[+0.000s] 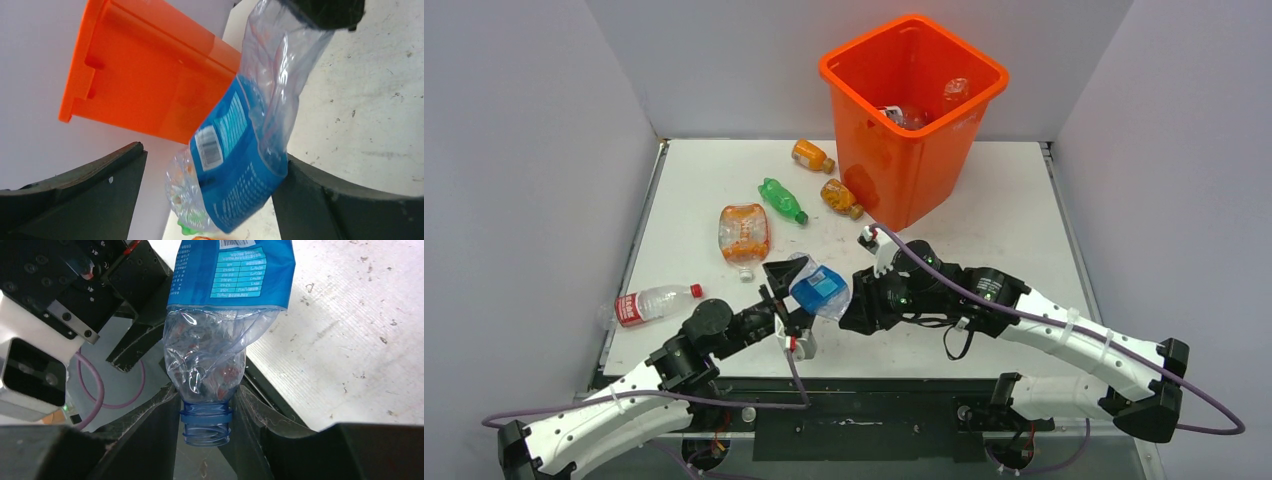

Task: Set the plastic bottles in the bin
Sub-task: Place the plastic bottle in the trash bin.

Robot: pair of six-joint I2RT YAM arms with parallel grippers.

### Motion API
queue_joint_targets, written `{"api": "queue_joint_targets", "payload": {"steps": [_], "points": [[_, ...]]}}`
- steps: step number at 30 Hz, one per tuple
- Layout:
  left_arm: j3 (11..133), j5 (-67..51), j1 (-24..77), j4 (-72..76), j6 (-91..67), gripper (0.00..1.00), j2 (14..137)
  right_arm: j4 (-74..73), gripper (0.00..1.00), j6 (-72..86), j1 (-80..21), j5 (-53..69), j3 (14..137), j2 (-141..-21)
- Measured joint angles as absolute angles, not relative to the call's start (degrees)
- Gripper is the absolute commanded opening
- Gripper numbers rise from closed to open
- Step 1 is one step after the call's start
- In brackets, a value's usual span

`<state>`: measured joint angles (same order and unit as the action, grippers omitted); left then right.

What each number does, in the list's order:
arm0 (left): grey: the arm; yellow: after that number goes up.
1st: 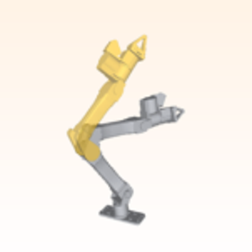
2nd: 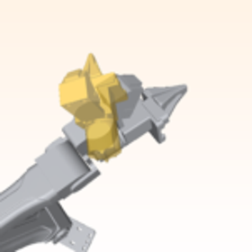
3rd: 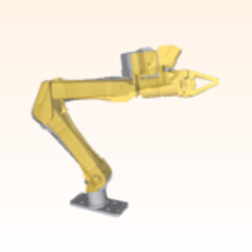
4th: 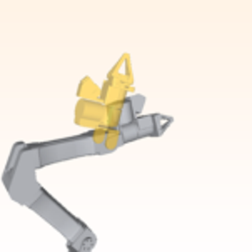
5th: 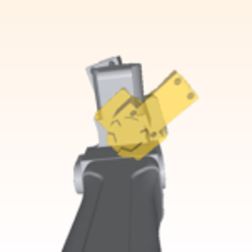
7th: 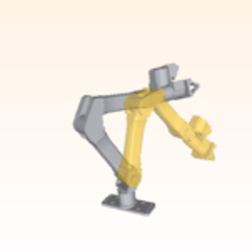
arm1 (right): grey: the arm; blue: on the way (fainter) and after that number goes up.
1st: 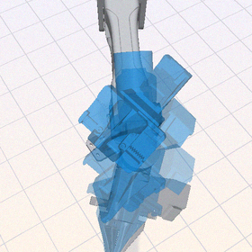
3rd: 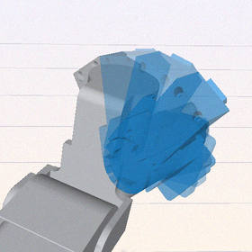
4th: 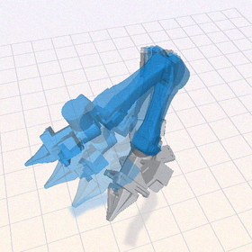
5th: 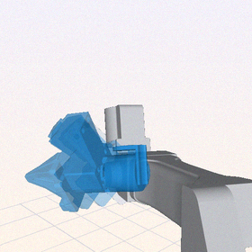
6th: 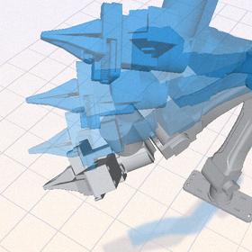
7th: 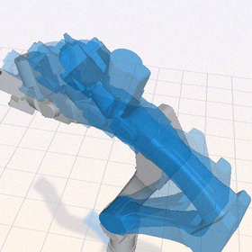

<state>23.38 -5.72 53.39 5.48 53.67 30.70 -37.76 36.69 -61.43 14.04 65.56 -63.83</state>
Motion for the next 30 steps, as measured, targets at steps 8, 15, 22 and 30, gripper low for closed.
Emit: {"api": "queue_joint_targets", "payload": {"steps": [8,15,22,30], "points": [[23.16,-2.79,57.04,6.39,55.66,0.29,32.4,-35.97,0.05,37.95,-61.14,16.21,65.58,-65.19],[23.09,-1.83,57.78,4.75,55.61,0.0,32.8,-35.77,0.48,38.96,-60.31,14.9,67.77,-65.19],[23.27,-2.48,57.82,5.63,47.2,0.0,32.71,-35.62,0.99,36.23,-60.58,12.32,68.27,-64.27],[29.08,-9.39,57.71,2.83,25.69,0.0,35.46,-27.88,0.91,31.57,-60.97,-0.05,66.46,-55.18]]}}
